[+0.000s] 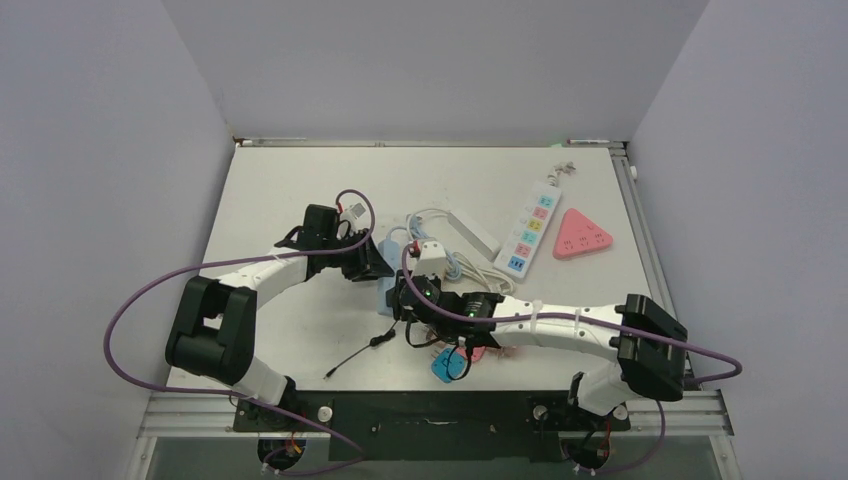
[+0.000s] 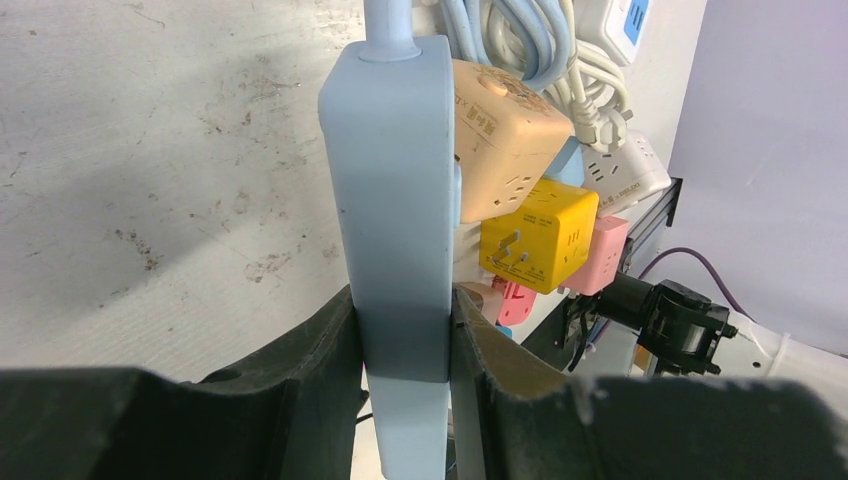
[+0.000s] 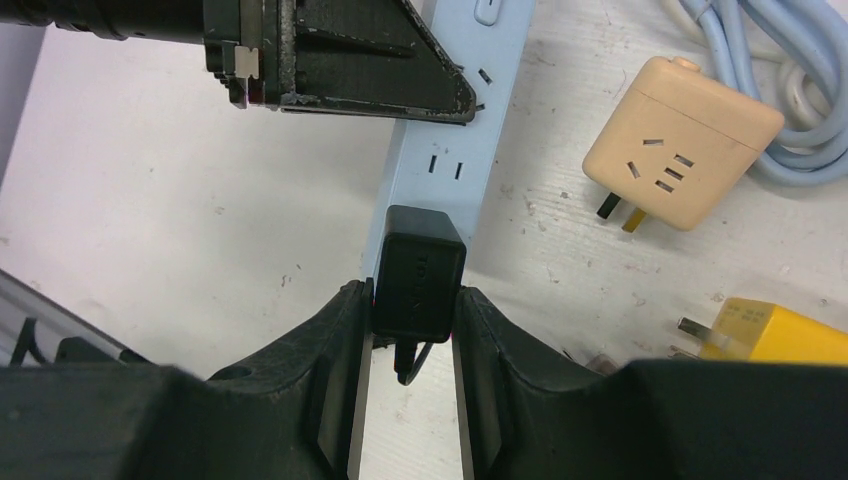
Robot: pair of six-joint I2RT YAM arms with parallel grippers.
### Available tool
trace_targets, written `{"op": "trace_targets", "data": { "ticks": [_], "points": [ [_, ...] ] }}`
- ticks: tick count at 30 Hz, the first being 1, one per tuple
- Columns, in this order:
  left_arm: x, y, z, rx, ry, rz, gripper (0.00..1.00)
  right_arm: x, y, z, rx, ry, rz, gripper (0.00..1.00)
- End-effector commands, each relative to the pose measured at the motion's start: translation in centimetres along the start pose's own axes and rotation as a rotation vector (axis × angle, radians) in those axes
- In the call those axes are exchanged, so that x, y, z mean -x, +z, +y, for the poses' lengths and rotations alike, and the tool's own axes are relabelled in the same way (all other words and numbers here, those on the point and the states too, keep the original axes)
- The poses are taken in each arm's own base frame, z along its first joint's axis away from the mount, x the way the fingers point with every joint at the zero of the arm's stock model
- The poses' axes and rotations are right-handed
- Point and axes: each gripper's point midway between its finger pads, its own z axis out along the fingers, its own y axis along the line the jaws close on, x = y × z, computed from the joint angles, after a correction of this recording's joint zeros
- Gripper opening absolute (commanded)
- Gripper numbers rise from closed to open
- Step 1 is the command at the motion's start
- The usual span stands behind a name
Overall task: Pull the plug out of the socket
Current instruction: Remove the plug from the socket.
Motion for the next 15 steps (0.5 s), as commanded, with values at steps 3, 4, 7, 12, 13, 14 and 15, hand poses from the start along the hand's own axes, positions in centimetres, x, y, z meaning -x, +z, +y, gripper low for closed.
{"op": "trace_targets", "data": {
  "ticks": [3, 4, 7, 12, 13, 14, 15],
  "points": [
    [3.3, -0.8, -0.6, 0.009, 0.086, -0.123, 0.0, 1.4, -0.8, 2.3, -0.069, -0.076, -0.062, 0.05],
    [3.3, -0.8, -0.6, 0.009, 0.085, -0.124, 0.0, 1.2, -0.7, 2.4, -0.07, -0.08, -0.059, 0.05],
    [3.3, -0.9, -0.6, 0.007, 0.087, -0.125, 0.0, 1.4, -0.8, 2.8, -0.052, -0.069, -0.063, 0.05],
    [3.3, -0.9, -0.7, 0.005, 0.087, -0.122, 0.0, 1.4, -1.0, 3.3, 0.009, -0.042, -0.064, 0.05],
    [3.3, -0.9, -0.7, 0.005, 0.086, -0.123, 0.0, 1.5, -1.1, 3.5, 0.029, -0.033, -0.065, 0.05],
    [3.3, -0.9, -0.7, 0.004, 0.086, -0.122, 0.0, 1.6, -1.2, 3.6, 0.048, -0.022, -0.069, 0.05],
    [3.3, -0.9, -0.7, 0.004, 0.086, -0.123, 0.0, 1.8, -1.3, 3.8, 0.07, -0.011, -0.069, 0.05]
  ]
}}
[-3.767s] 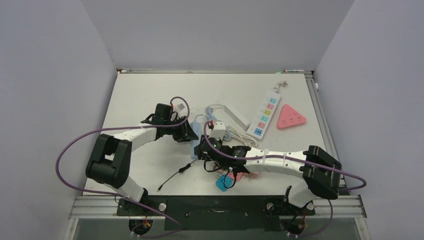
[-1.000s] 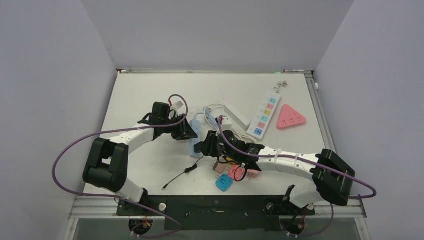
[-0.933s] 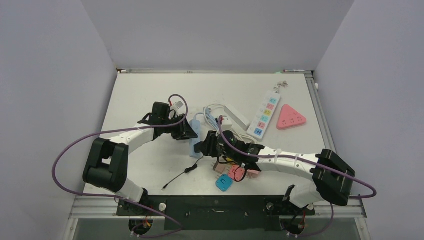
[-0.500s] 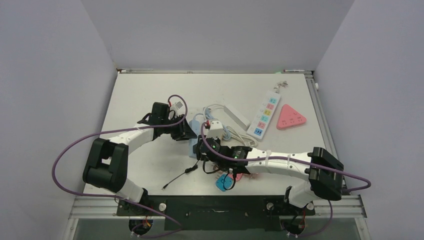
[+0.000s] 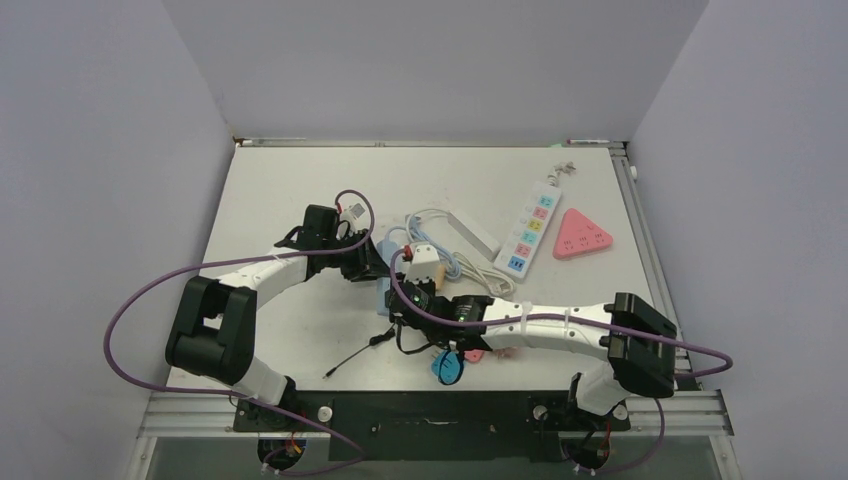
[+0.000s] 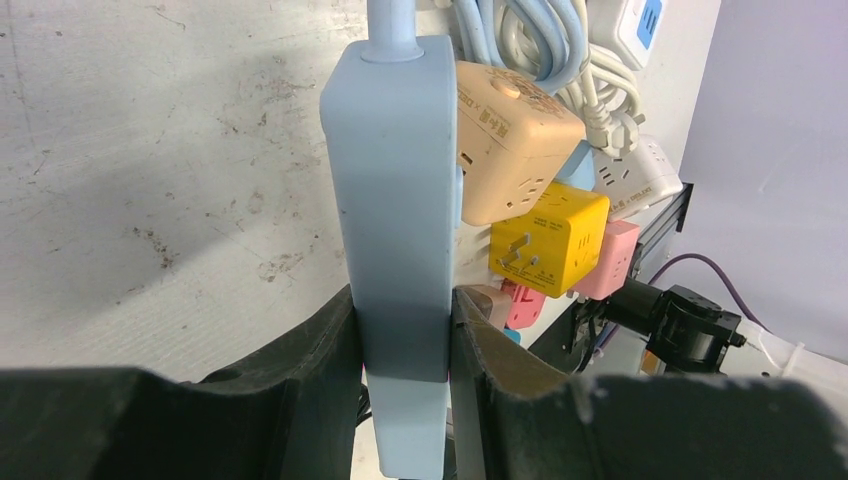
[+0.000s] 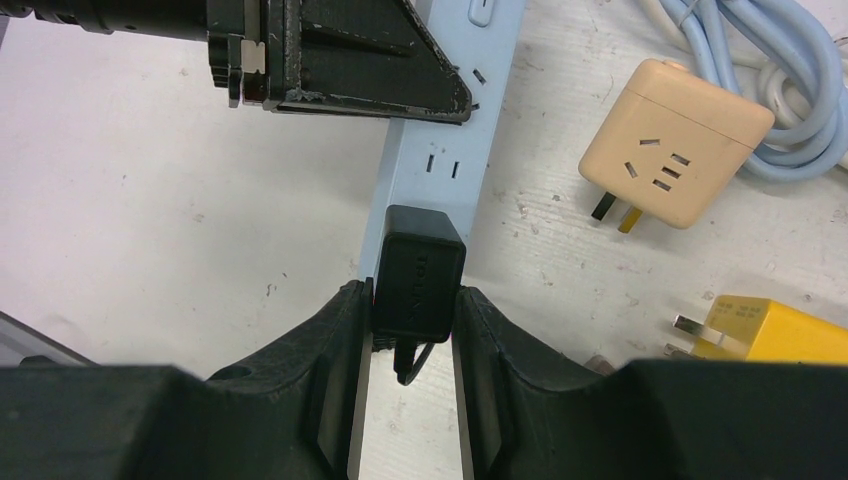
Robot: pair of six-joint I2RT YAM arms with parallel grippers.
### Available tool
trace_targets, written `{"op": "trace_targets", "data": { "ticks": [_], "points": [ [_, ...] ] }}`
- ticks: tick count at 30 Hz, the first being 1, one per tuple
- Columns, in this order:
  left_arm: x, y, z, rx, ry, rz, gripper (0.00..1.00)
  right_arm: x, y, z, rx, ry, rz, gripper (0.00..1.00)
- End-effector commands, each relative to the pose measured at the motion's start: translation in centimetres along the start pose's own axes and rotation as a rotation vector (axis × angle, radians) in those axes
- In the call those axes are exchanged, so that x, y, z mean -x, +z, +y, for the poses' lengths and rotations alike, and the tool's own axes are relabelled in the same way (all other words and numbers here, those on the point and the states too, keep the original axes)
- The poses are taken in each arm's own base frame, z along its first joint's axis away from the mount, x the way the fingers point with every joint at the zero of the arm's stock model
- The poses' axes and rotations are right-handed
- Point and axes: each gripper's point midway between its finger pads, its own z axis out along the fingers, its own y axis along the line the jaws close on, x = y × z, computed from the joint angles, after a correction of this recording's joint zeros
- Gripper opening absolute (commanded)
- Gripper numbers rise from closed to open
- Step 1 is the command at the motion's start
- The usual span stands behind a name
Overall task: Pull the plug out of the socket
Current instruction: Remove the plug from the socket.
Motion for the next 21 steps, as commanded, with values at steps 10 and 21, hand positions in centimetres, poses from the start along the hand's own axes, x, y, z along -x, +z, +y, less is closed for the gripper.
{"op": "trace_targets", "data": {
  "ticks": [10, 21],
  "points": [
    [3.3, -1.0, -1.1, -0.015, 0.088, -0.122, 0.0, 5.5, -3.4, 2.3, 0.391, 0.248, -0.098, 0.05],
    [3.6, -1.1, -0.7, -0.006, 0.077, -0.131, 0.0, 10.6, -7.4, -2.3, 0.202, 0.115, -0.243, 0.05]
  ]
}}
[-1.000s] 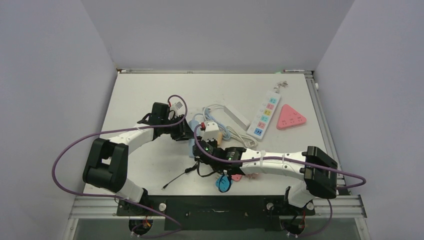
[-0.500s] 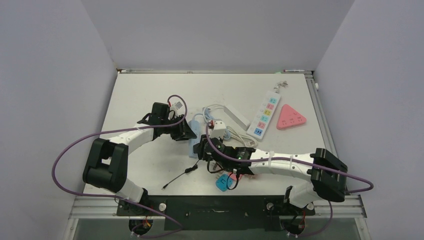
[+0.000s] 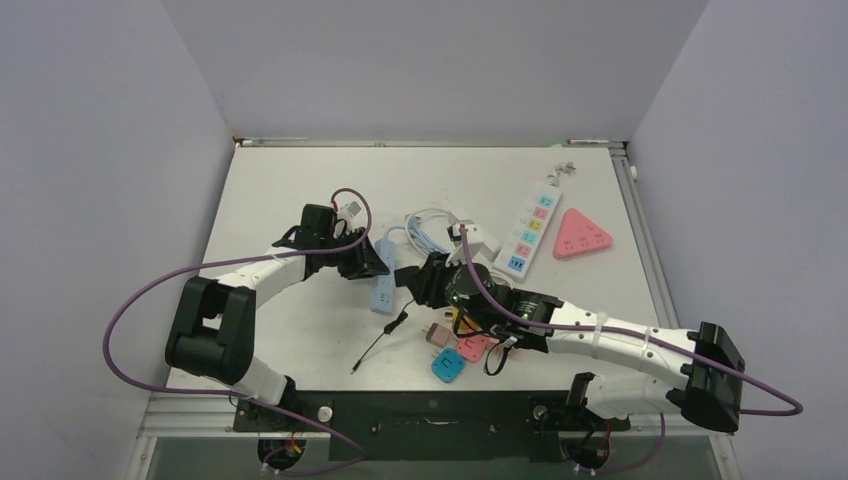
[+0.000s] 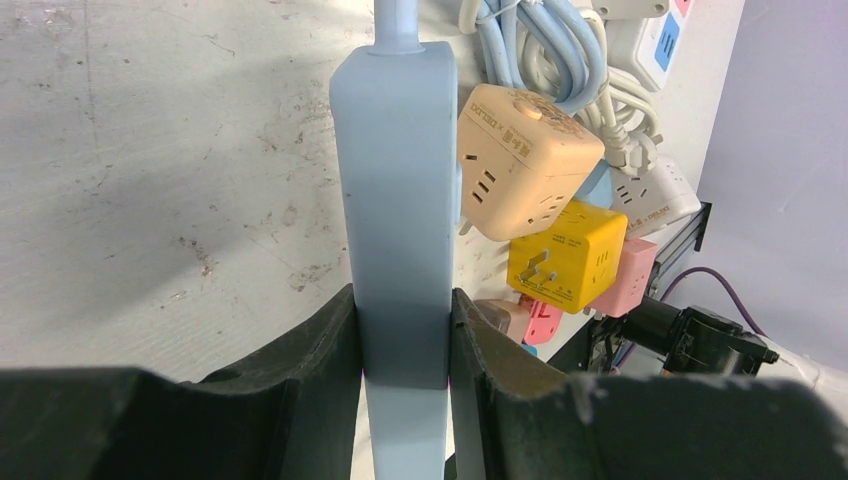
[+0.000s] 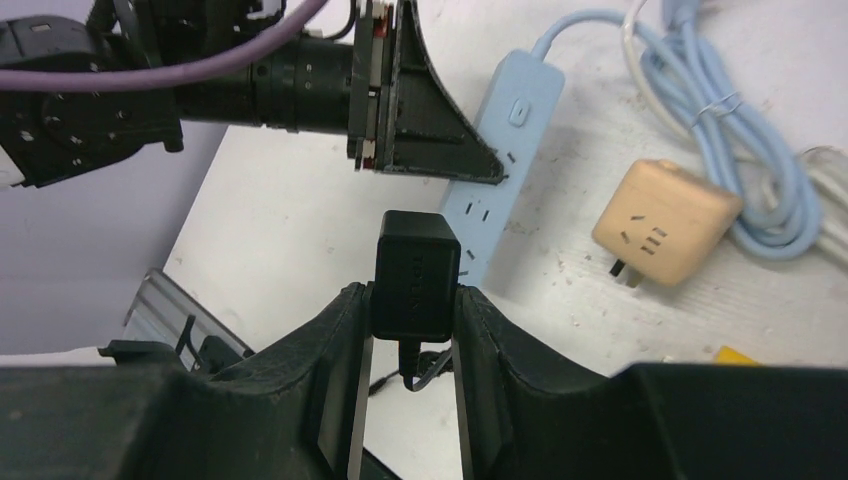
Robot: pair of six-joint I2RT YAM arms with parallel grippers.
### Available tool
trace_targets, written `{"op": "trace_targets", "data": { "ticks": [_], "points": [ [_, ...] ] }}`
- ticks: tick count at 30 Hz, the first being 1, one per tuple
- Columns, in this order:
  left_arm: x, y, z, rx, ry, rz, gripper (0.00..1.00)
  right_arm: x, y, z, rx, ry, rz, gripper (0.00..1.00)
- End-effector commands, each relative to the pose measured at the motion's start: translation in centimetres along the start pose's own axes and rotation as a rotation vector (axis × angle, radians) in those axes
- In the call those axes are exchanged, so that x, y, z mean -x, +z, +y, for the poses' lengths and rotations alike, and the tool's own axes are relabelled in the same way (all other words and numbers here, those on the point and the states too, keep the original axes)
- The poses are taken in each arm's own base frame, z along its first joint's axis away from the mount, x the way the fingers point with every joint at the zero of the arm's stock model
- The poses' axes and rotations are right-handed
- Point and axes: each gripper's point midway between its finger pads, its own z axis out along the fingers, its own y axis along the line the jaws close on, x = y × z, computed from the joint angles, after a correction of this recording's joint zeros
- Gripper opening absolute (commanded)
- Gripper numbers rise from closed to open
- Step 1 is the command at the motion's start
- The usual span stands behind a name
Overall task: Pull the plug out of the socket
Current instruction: Remove the plug from the socket, then place the plug at the center of the board.
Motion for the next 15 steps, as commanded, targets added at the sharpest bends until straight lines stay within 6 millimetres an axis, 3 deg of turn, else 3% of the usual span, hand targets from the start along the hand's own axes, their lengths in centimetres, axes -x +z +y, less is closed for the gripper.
{"op": "trace_targets", "data": {
  "ticks": [1, 8, 15],
  "points": [
    [2.9, -0.9, -1.5, -0.041, 0.06, -0.099, 0.0, 5.5, -2.5, -0.2, -0.074, -0.088, -0.13, 0.05],
    [3.2, -1.0, -1.3, -0.033, 0.055, -0.106, 0.0, 7.5, -4.5, -2.5, -0.214, -0.211, -0.176, 0.05],
    [3.2, -0.9, -1.2, -0.032, 0.053, -0.103, 0.0, 3.9, -4.8, -3.2, -0.299, -0.347, -0.087, 0.05]
  ]
}}
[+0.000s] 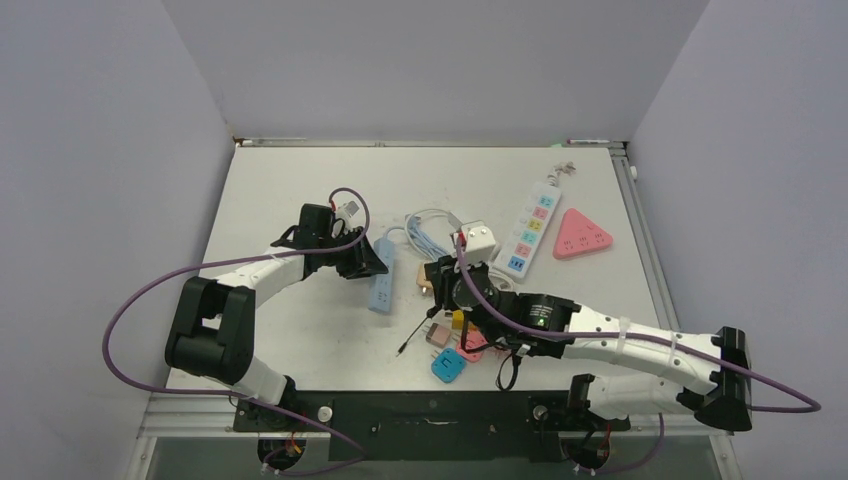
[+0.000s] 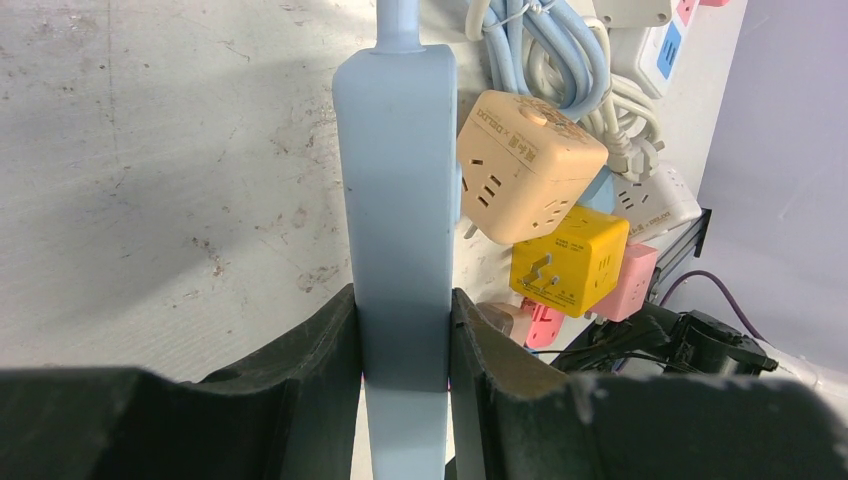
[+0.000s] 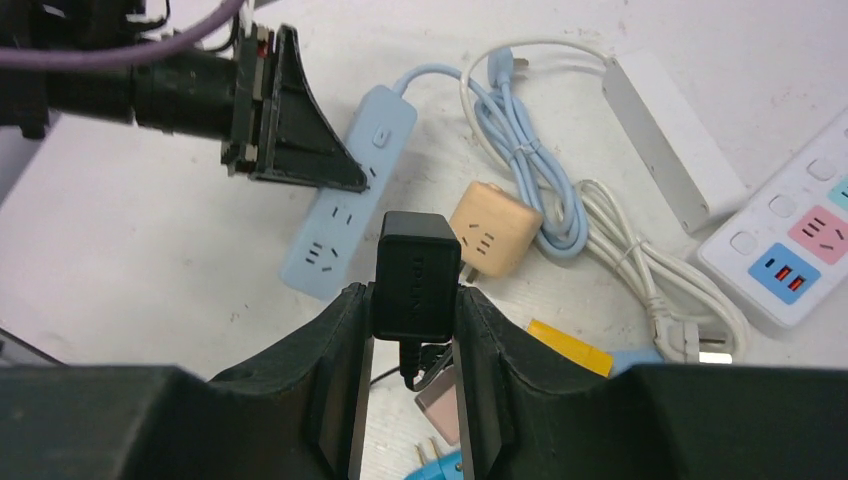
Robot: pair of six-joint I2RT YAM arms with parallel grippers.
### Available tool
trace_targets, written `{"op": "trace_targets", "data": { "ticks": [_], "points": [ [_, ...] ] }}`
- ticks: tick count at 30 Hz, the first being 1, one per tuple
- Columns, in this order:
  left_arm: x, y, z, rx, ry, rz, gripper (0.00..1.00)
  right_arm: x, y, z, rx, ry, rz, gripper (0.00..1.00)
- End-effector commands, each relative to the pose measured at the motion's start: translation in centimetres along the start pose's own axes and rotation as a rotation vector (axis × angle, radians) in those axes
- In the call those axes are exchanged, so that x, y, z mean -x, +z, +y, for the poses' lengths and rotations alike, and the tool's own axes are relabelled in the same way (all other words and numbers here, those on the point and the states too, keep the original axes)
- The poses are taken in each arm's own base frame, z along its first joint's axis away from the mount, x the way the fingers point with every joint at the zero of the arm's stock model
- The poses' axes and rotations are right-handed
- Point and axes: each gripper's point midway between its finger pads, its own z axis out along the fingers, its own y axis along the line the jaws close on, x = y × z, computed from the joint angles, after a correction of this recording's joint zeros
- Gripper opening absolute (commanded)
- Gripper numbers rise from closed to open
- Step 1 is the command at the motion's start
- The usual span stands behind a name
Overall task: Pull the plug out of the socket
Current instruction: Place the plug at the center of the board.
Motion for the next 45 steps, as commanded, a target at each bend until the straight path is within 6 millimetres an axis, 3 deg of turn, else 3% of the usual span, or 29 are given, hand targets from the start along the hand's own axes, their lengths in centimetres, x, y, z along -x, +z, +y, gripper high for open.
{"op": "trace_targets", "data": {
  "ticks": [1, 10, 15, 23, 27, 30, 33, 38, 45],
  "points": [
    [2.8, -0.8, -1.6, -0.04, 0.058, -0.092, 0.0, -1.3, -0.2, -0.2, -0.057, -0.091, 0.025, 0.05],
    [2.7, -0.8, -1.6, -0.041, 0.059, -0.091, 0.0, -6.5, 1.7, -0.9, -0.106, -0.085, 0.104, 0.05],
    [3.0, -0.7, -1.6, -0.041, 0.058, -0.099, 0.0, -9.7, 3.4, -2.7, -0.13, -0.038, 0.185, 0.08],
    [4.0, -0.1, -1.7, -0.034, 0.028, -0.115, 0.0, -11.8, 5.4, -4.0, 0.002, 0.125, 0.278, 0.15],
    [5.6, 1.4, -2.3, -0.032, 0.016, -0.123, 0.0, -13.0, 6.2, -5.3, 0.023, 0.195, 0.338, 0.15],
    [7.3, 2.8, -3.1, -0.031, 0.021, -0.126, 0.0, -13.0, 6.2, -5.7, 0.032, 0.209, 0.347, 0.22],
    [9.7, 4.2, -3.8, -0.009, 0.05, -0.149, 0.0, -12.4, 5.7, -5.9, 0.033, 0.212, 0.341, 0.35],
    [12.0, 6.3, -4.0, 0.013, 0.059, -0.155, 0.0, -10.2, 4.6, -6.5, 0.035, 0.23, 0.288, 0.61],
    [14.8, 9.3, -4.7, 0.001, 0.065, -0.182, 0.0, -7.3, 3.4, -8.1, 0.016, 0.256, 0.219, 0.88]
  ]
}}
